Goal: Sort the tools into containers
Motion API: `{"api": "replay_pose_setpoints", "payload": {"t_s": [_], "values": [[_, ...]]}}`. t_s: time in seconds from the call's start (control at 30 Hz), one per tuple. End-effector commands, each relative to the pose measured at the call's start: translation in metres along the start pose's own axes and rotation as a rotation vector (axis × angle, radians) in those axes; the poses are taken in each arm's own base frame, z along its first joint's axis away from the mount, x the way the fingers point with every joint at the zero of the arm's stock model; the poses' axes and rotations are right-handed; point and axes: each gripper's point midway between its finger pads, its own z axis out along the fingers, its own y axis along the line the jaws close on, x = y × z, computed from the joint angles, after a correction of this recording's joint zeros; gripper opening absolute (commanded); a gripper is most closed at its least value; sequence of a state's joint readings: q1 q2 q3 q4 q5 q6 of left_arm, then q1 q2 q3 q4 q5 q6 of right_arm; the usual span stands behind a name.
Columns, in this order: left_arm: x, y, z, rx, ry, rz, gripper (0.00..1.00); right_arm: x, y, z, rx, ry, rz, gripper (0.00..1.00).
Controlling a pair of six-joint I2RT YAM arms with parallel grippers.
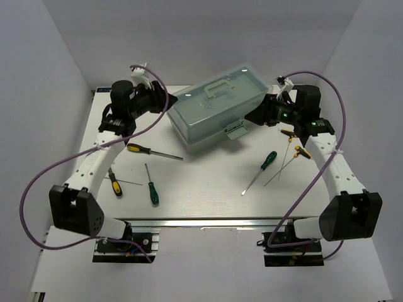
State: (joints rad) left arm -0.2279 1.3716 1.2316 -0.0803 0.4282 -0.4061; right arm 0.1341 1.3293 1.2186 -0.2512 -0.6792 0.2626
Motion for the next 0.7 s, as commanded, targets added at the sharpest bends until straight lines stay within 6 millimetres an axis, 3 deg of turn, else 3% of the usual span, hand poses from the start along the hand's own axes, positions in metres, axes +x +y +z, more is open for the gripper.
{"api": "replay_pose_setpoints", "payload": {"t_s": [0.0,0.03,0.07,0.17,0.23,0.27,0.33,0.5,0.67], "values": [[-0.027,-0.011,0.014,0.020,-0.026,0.116,0.47,-0.032,0.002,0.007,0.008,-0.094,0.101,0.51],[-0.020,-0.002,0.026,0.006,0.003,0.113,0.46,-0.034,0.002,0.010,0.000,-0.102,0.103,0.53],[-0.033,-0.008,0.031,0.018,-0.017,0.145,0.46,-0.033,0.002,0.011,-0.006,-0.104,0.110,0.54],[-0.029,0.003,0.057,-0.004,0.010,0.164,0.55,-0.034,0.001,0.012,-0.010,-0.115,0.124,0.56],[-0.040,0.003,0.069,-0.007,-0.008,0.190,0.58,-0.031,-0.001,0.013,-0.004,-0.114,0.137,0.57],[-0.030,0.014,0.084,-0.024,0.019,0.183,0.59,-0.030,-0.002,0.014,-0.004,-0.115,0.136,0.57],[-0.039,0.021,0.095,-0.052,0.010,0.188,0.59,-0.030,-0.002,0.014,-0.006,-0.120,0.138,0.58],[-0.029,0.061,0.130,-0.170,0.031,0.172,0.47,-0.026,-0.006,0.015,0.008,-0.126,0.134,0.58],[-0.030,0.074,0.149,-0.200,0.020,0.156,0.42,-0.025,-0.010,0.017,0.016,-0.130,0.130,0.58]]}}
